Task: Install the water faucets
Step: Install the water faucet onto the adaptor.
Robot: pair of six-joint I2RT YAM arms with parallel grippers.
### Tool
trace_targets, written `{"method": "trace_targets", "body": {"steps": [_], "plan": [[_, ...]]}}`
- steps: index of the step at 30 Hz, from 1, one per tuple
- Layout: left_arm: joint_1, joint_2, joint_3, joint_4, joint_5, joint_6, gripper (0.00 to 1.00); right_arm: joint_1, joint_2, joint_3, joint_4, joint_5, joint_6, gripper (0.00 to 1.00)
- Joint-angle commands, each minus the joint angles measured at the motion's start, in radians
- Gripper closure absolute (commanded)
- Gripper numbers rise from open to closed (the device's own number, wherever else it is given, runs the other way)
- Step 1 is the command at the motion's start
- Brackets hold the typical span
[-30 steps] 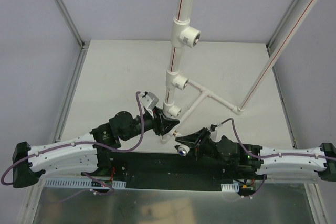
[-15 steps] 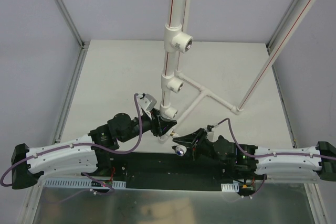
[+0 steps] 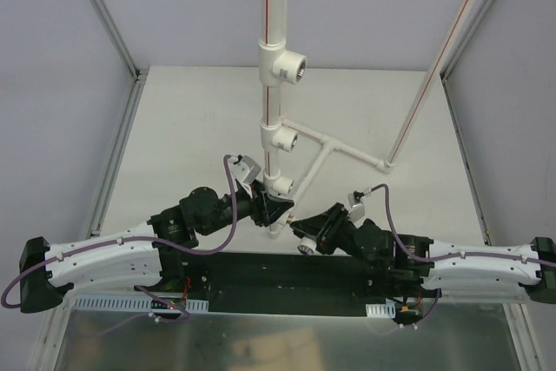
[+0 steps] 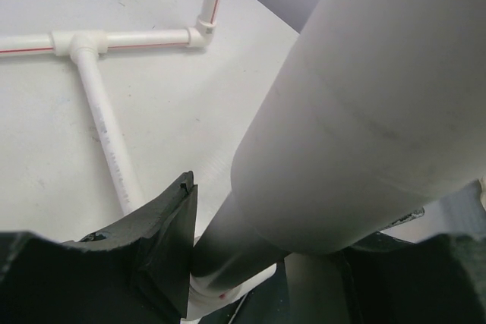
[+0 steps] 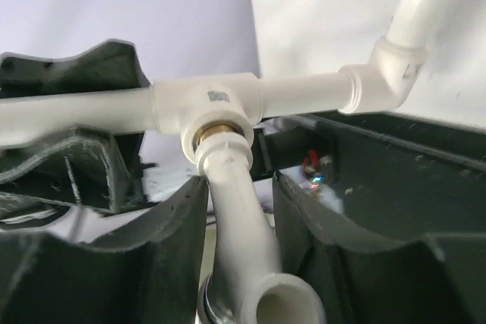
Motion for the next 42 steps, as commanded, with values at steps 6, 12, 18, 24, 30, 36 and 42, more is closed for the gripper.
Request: {"method": "trace_targets", "body": {"steps": [6,12,18,24,30,36,42], "plan": [[-0.048,0.01,0.041,0.043,0.191,-0.201,1.0,-0.031,0.106,0.118,0.196,0.061,-0.824,1.0],[-0.049,0.008,0.038,0.048,0.189,-0.209,1.0,-0.031,0.134,0.057,0.368,-0.01,-1.043,1.0],[-0.048,0.014,0.043,0.048,0.195,-0.207,1.0,-0.029,0.098,-0.012,0.483,-0.053,-1.307,1.0],[-0.048,0.022,0.049,0.049,0.197,-0.213,1.0,-0.026,0.104,-0.044,0.538,-0.068,-1.555,1.0],[-0.048,0.031,0.058,0.054,0.205,-0.213,1.0,-0.029,0.124,-0.065,0.626,-0.079,-1.553,1.0],[-0.048,0.056,0.058,0.054,0.221,-0.21,1.0,-0.026,0.121,0.061,0.419,-0.102,-1.32,1.0],[-0.048,0.043,0.043,0.054,0.215,-0.209,1.0,-0.027,0.098,0.103,0.378,-0.084,-0.946,1.0]]}}
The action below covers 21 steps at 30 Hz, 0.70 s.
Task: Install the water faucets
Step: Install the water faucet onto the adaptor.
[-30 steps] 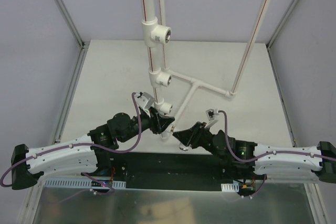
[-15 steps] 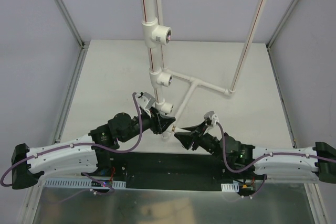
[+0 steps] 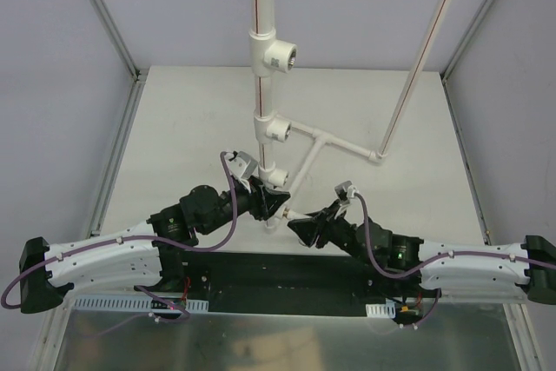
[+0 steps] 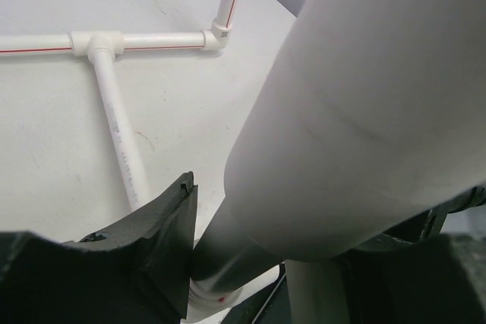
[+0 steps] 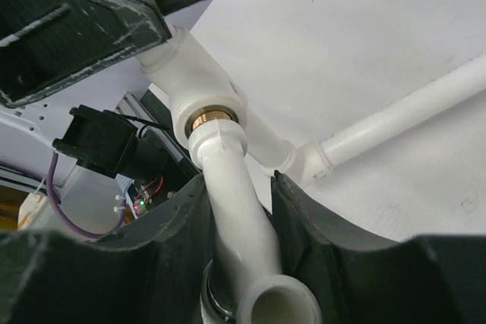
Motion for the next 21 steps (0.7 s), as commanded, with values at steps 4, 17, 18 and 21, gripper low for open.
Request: {"method": "trace_targets", "body": {"steps": [4,17,18,21], "plan": [[-0.055,0.028,0.024,0.068,0.311,-0.21,1.0,-0.002,-0.045,0.148,0.053,-0.072,0.385,1.0],[-0.054,0.008,-0.057,0.137,0.34,-0.191,1.0,-0.077,-0.097,0.029,0.134,0.057,1.059,1.0],[-0.055,0.005,-0.07,0.14,0.346,-0.183,1.0,-0.081,-0.094,0.012,0.157,0.06,1.12,1.0],[-0.058,-0.012,-0.114,0.16,0.358,-0.154,1.0,-0.087,-0.076,-0.008,0.212,0.054,1.215,1.0]]}}
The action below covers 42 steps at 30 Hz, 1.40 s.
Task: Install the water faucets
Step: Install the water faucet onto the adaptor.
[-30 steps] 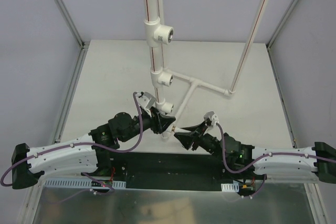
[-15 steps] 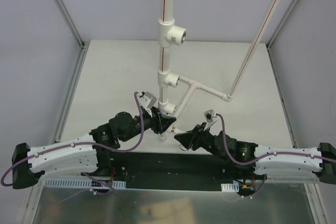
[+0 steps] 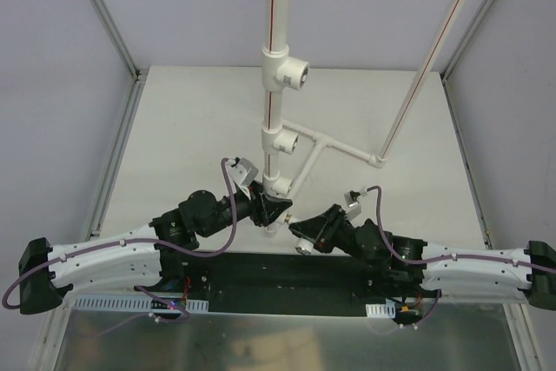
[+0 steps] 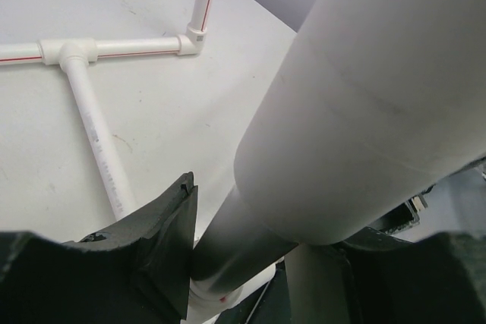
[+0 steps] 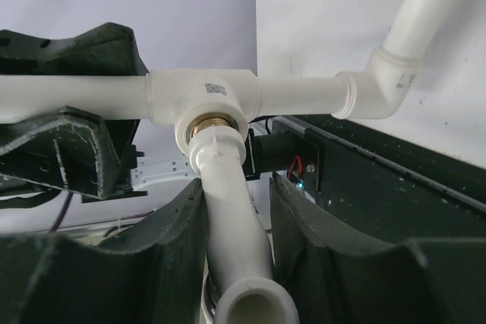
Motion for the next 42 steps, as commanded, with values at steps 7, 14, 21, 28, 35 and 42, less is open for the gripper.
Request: {"method": "trace_targets", "body": {"steps": [7,14,21,28,35,42], "plan": [[-0.056,-0.065,-0.159,0.114,0.283,-0.096,1.0,-0.047,0.049,-0.02,0.421,0.096,0.568,1.0],[-0.055,-0.164,-0.243,0.108,0.237,-0.033,1.0,-0.047,0.052,-0.043,0.413,0.073,0.658,1.0],[-0.055,-0.229,-0.286,0.088,0.168,-0.034,1.0,-0.049,-0.022,-0.058,0.289,0.061,0.689,1.0],[-0.055,-0.24,-0.292,0.082,0.157,-0.014,1.0,-0.045,-0.094,-0.081,0.2,0.056,0.695,0.99],[-0.055,-0.177,-0.235,0.039,0.18,0.002,1.0,-0.045,-0.092,-0.095,0.175,0.041,0.703,0.94],[-0.055,-0.154,-0.203,-0.007,0.191,0.03,1.0,-0.045,-0.104,-0.1,0.168,0.024,0.73,0.92]]}}
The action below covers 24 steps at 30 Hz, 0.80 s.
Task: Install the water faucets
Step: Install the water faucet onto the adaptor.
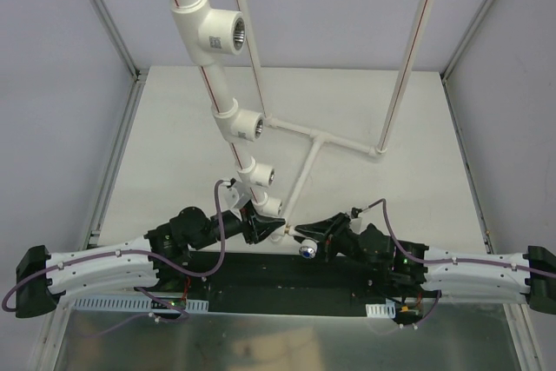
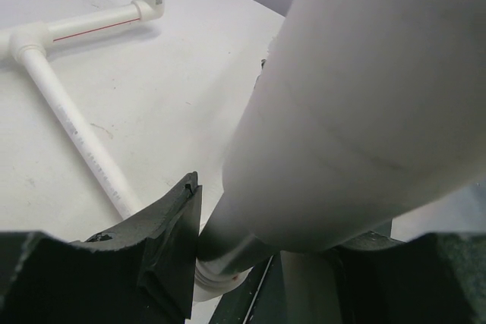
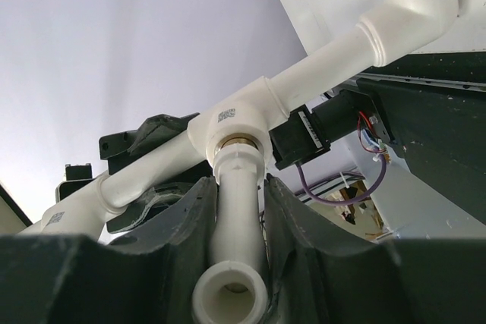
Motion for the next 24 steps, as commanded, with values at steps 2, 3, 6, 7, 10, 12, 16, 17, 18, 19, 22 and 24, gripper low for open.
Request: {"method": "trace_targets", "body": {"steps": [2,3,6,7,10,12,16,17,18,19,22,24], "plan": [[-0.021,0.013,0.032,-0.136,0.104,-0.055,1.0,-0.029,-0.049,0.032,0.147,0.108,0.138,0.78],[-0.021,0.014,0.038,-0.147,0.103,-0.05,1.0,-0.029,-0.053,0.034,0.143,0.11,0.135,0.72],[-0.022,0.011,0.055,-0.187,0.095,-0.035,1.0,-0.031,-0.073,0.04,0.126,0.11,0.131,0.63],[-0.021,0.011,0.06,-0.198,0.089,-0.03,1.0,-0.029,-0.081,0.043,0.123,0.111,0.128,0.61],[-0.021,0.006,0.069,-0.225,0.055,-0.017,1.0,-0.029,-0.093,0.052,0.114,0.104,0.121,0.54],[-0.021,0.003,0.073,-0.232,0.031,-0.006,1.0,-0.029,-0.101,0.058,0.107,0.098,0.113,0.51],[-0.021,0.006,0.083,-0.242,-0.017,0.009,1.0,-0.029,-0.104,0.066,0.107,0.081,0.108,0.47],[-0.021,0.006,0.086,-0.244,-0.027,0.013,1.0,-0.029,-0.103,0.067,0.107,0.075,0.108,0.46],[-0.021,0.008,0.086,-0.242,-0.038,0.016,1.0,-0.029,-0.103,0.071,0.109,0.072,0.105,0.45],[-0.021,0.011,0.086,-0.242,-0.05,0.019,1.0,-0.031,-0.103,0.074,0.112,0.064,0.102,0.44],[-0.021,0.016,0.087,-0.235,-0.075,0.031,1.0,-0.028,-0.096,0.083,0.121,0.046,0.096,0.42],[-0.022,0.022,0.089,-0.226,-0.087,0.036,1.0,-0.029,-0.092,0.097,0.124,0.029,0.087,0.42]]}}
